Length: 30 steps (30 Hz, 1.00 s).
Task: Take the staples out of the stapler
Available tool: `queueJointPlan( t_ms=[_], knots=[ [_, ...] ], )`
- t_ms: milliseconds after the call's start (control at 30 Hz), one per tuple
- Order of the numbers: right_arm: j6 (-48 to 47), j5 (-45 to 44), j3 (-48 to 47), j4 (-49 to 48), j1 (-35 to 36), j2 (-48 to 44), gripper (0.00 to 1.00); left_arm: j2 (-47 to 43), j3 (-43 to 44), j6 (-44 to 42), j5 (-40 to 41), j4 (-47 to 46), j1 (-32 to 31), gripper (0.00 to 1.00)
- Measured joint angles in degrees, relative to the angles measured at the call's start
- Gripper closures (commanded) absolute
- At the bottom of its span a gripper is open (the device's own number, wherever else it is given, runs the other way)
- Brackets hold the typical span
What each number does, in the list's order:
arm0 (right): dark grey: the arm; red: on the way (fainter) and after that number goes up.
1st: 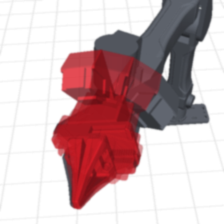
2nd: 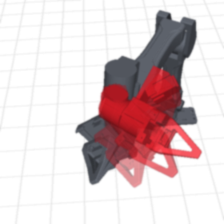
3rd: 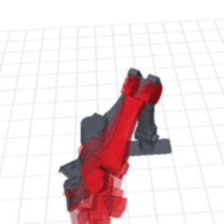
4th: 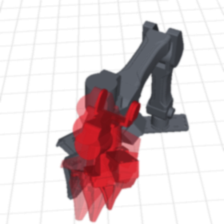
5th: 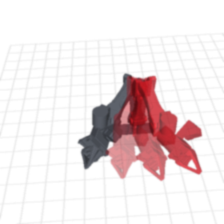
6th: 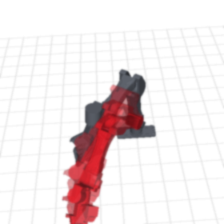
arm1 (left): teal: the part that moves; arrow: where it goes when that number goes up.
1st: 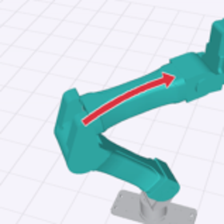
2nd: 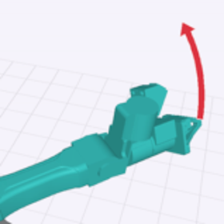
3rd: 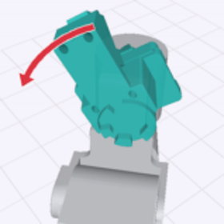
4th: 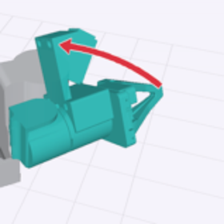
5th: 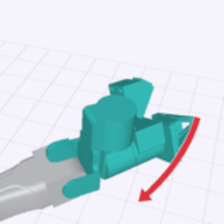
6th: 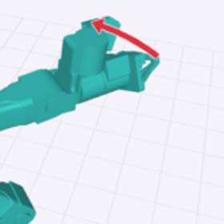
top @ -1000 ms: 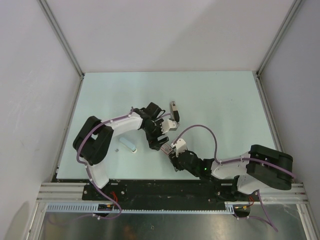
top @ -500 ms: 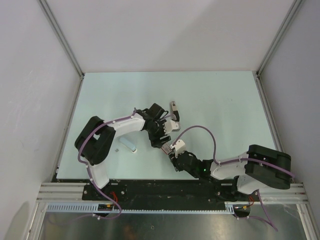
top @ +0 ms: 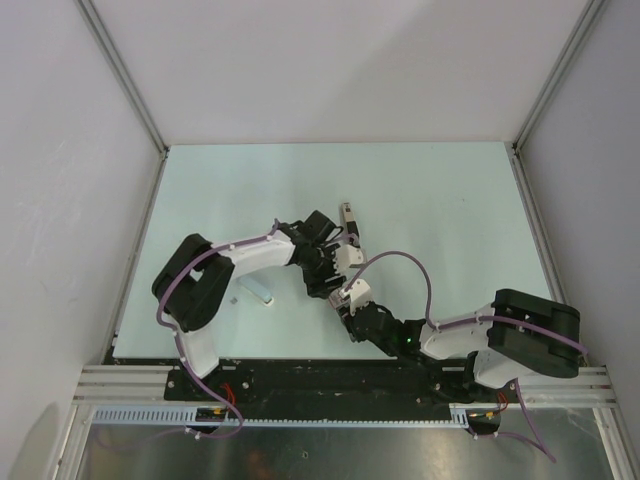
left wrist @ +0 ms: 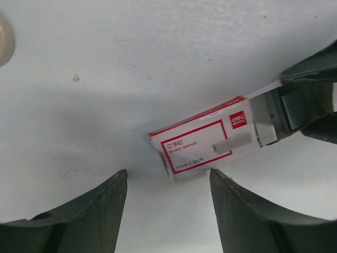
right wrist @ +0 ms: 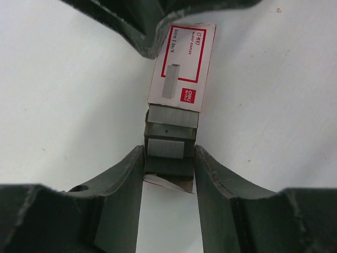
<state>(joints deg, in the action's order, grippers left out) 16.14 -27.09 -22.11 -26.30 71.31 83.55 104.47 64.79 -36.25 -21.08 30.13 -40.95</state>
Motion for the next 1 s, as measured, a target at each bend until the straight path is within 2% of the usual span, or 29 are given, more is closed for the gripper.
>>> queueJointPlan(
  t_ms=[300, 767, 1000],
  knots=[
    [-0.5, -0.5, -0.1, -0.5, -0.3, 0.3, 0.52, -0.3, -0.8, 0.0, -0.8, -1.1, -1.1, 0.31],
    [-0.3, -0.7, -0.5, -0.3, -0.4, 0.3, 0.5, -1.8, -3.3, 0.1, -1.7, -3.7, -1.2, 0.31],
    [-0.1, -0.9, -2.4, -0.3, -0.3, 0.3, 0.36, -2.0, -3.7, 0.3, -2.7, -4.0, -1.2, 0.31]
  ],
)
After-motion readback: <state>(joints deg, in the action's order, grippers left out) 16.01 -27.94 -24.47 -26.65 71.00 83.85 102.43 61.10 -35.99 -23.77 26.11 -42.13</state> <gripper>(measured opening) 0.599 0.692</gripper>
